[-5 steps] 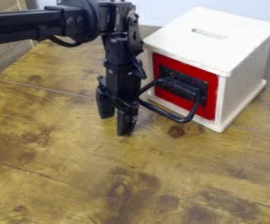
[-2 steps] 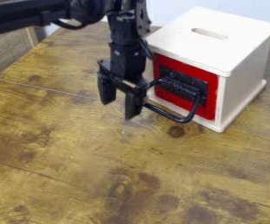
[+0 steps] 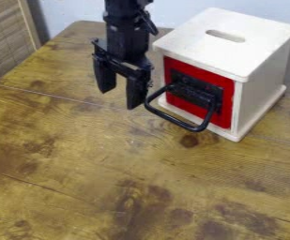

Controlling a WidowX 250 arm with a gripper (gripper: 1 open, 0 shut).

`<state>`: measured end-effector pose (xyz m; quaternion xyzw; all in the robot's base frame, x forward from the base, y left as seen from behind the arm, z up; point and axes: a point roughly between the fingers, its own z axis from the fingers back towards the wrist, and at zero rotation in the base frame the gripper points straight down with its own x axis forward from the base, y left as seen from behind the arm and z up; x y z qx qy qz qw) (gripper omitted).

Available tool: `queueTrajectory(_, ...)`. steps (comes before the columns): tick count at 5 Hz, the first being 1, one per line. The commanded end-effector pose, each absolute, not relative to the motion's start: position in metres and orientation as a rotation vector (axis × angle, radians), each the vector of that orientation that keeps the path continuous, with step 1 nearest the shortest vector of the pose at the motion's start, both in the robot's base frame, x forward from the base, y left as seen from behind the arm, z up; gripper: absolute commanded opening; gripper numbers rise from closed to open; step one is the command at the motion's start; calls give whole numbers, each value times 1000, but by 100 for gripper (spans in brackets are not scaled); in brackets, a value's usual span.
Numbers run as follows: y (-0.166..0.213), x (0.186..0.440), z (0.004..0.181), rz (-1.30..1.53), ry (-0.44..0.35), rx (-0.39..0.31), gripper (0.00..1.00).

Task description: Close the drawer

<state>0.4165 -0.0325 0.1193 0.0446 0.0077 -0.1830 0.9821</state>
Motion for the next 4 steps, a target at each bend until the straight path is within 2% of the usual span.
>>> queueTrajectory(1, -50, 401, 170, -477, -103, 94, 100)
queueTrajectory(2, -55, 392, 171, -557, -119, 93, 100)
queueTrajectory(4, -50, 401, 168, -539, -140, 104, 100)
